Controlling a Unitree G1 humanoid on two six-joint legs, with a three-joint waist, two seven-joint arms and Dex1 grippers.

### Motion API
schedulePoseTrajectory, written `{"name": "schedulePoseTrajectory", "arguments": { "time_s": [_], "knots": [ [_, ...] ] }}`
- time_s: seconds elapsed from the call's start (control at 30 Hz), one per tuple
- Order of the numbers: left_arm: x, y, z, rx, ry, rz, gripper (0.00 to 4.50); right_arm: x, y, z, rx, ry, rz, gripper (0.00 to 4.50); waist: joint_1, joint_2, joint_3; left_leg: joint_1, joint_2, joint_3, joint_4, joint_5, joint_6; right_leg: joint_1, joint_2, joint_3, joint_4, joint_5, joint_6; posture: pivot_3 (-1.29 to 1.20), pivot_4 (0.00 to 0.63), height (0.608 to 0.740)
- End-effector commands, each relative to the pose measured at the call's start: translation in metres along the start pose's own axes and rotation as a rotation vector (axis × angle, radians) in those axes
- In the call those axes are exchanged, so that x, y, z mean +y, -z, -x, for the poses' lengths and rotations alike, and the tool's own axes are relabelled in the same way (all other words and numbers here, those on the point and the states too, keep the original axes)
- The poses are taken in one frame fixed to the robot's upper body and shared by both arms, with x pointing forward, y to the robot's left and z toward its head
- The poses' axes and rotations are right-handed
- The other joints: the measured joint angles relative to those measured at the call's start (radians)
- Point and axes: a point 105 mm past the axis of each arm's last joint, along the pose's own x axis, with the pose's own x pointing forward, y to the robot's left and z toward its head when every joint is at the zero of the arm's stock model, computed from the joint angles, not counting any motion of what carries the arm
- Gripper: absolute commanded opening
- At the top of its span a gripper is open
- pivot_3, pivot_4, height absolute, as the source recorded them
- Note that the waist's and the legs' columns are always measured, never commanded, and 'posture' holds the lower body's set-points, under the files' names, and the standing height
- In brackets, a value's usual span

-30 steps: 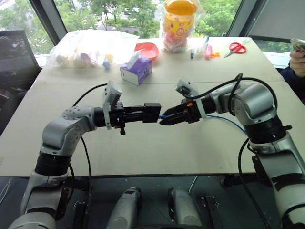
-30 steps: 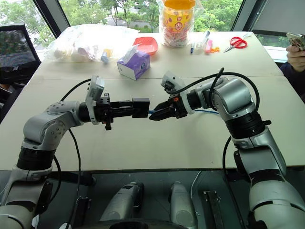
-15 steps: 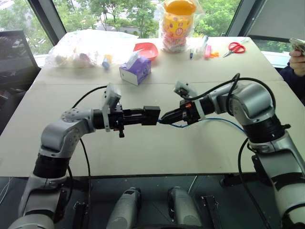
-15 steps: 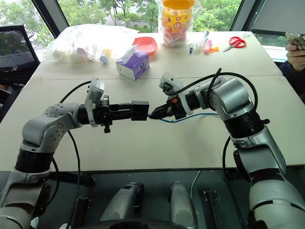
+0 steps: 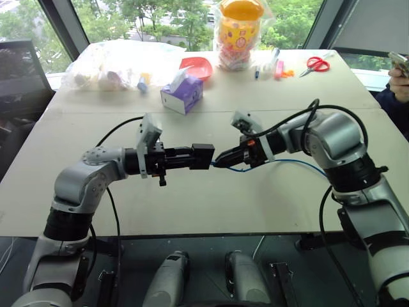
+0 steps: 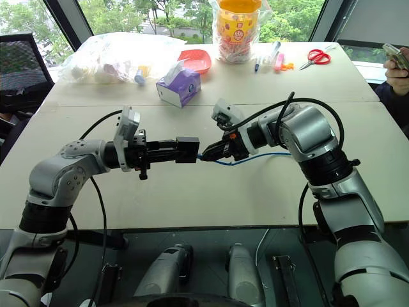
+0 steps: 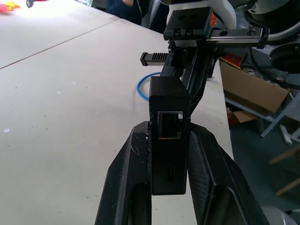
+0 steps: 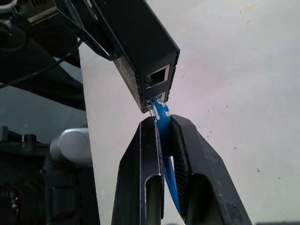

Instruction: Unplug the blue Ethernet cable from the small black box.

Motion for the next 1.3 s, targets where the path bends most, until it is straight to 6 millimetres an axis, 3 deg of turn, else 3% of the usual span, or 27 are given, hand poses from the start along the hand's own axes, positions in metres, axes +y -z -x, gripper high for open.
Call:
{"name": "schedulePoseTrajectory", "arguments": {
  "time_s": [0.03,0.2,0.43,0.53,0.67,1.1,1.2,1.3],
  "knots": [
    [-0.006,-0.012,0.007,-0.014,0.02,-0.048,0.47,-0.011,-0.007,0.016,-0.022,0.067,0.054,0.04,0.0,0.0,0.0,0.0,0.0,0.0,0.0,0.0,0.0,0.0,0.0,0.0,0.0,0.0,0.0,0.0,0.15,0.74],
    [-0.006,-0.013,0.014,-0.007,0.021,-0.033,0.47,-0.025,0.002,0.029,-0.015,0.111,0.034,0.04,-0.001,0.0,0.0,0.0,0.0,0.0,0.0,0.0,0.0,0.0,0.0,0.0,0.0,0.0,0.0,0.0,0.15,0.74],
    [-0.005,-0.014,0.014,-0.009,0.015,-0.04,0.47,-0.025,0.002,0.033,-0.027,0.11,0.029,0.04,0.0,0.0,0.0,0.0,0.0,0.0,0.0,0.0,0.0,0.0,0.0,0.0,0.0,0.0,0.0,0.0,0.15,0.74],
    [-0.005,-0.016,0.01,-0.021,0.018,-0.046,0.47,-0.012,-0.007,0.027,-0.045,0.058,0.047,1.26,0.004,0.0,0.0,0.0,0.0,0.0,0.0,0.0,0.0,0.0,0.0,0.0,0.0,0.0,0.0,0.0,0.15,0.74],
    [-0.006,-0.019,0.006,-0.036,0.031,-0.048,0.47,0.004,-0.018,0.019,-0.073,-0.02,0.005,3.28,-0.004,0.0,0.0,0.0,0.0,0.0,0.0,0.0,0.0,0.0,0.0,0.0,0.0,0.0,0.0,0.0,0.15,0.74],
    [-0.011,-0.019,-0.002,-0.043,0.058,-0.044,0.47,0.014,-0.024,0.007,-0.061,-0.064,-0.008,3.28,0.001,0.0,0.0,0.0,0.0,0.0,0.0,0.0,0.0,-0.001,0.0,0.0,0.001,0.0,0.0,0.0,0.15,0.74],
    [-0.011,-0.018,-0.002,-0.041,0.059,-0.044,0.47,0.014,-0.023,0.006,-0.056,-0.065,-0.004,2.53,0.0,0.0,0.0,0.0,0.0,0.0,0.0,0.0,0.0,-0.001,0.0,0.0,0.001,0.0,0.0,0.0,0.15,0.74],
    [-0.012,-0.016,-0.003,-0.036,0.062,-0.044,0.47,0.014,-0.024,0.005,-0.051,-0.065,-0.002,1.06,0.0,0.0,0.0,0.0,0.0,0.0,0.0,0.0,0.0,-0.001,0.0,0.0,0.001,0.0,0.0,0.0,0.15,0.74]
  ]
}}
